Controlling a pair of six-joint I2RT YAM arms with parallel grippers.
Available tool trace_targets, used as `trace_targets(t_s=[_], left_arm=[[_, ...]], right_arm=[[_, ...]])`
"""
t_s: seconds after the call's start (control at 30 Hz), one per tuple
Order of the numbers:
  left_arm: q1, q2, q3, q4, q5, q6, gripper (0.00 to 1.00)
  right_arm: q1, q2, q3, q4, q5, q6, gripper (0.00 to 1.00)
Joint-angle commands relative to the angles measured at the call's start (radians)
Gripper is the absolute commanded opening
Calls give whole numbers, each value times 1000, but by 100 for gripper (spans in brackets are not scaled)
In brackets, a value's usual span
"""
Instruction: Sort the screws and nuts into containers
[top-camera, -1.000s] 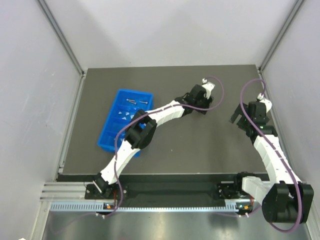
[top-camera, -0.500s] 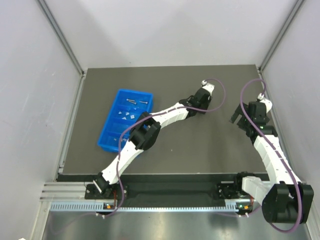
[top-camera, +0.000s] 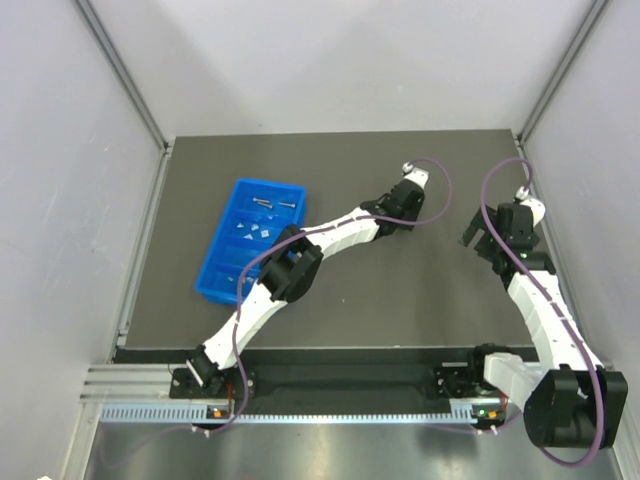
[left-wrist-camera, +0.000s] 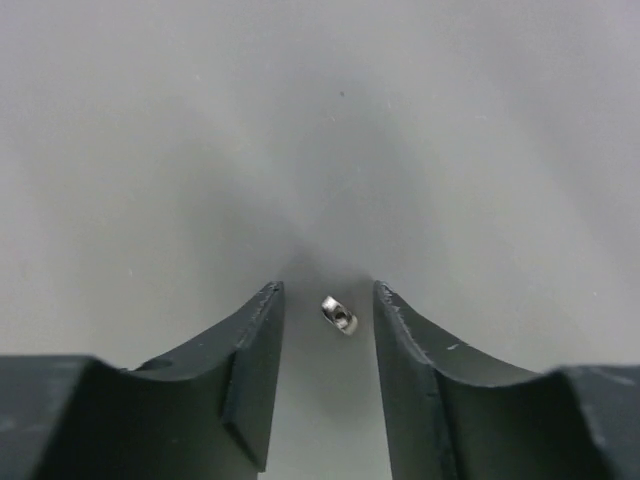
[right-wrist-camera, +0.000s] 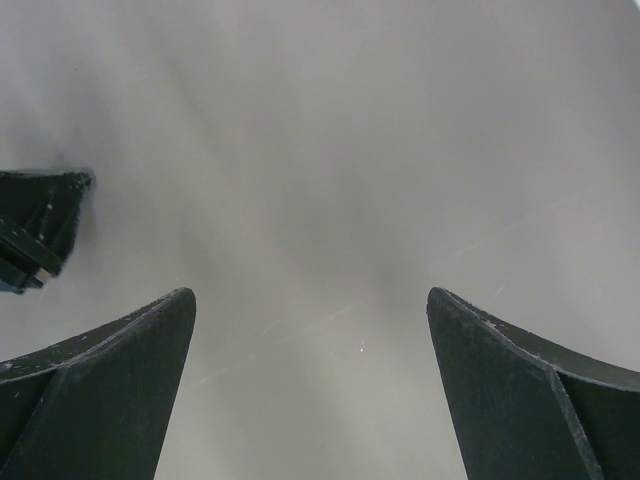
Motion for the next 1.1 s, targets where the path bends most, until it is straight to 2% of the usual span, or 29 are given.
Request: trace_targets(t_s=[0.0, 0.1, 0.27, 0.4, 0.73, 0.9, 1.07], left_arm=[[-26, -39, -33, -124, -46, -54, 47], [-33, -36, -41, -141, -77, -120, 46], [-33, -7, -24, -151, -112, -172, 35], [-33, 7, -15, -155, -129, -180, 30], [-33, 34, 18, -129, -117, -177, 34], [-33, 46, 28, -138, -121, -178, 26], [-33, 60, 33, -135, -127, -177, 24]], right_arm=[[-15, -20, -10, 24, 19, 3, 99], [-15, -16, -13, 25, 14, 7, 100], [-16, -26, -13, 19, 20, 3, 100], [-16, -31, -18, 21, 22, 3, 100], [-16, -25, -15, 22, 19, 0, 100], [-16, -25, -16, 19, 19, -1, 100], [-16, -25, -15, 19, 16, -2, 100]])
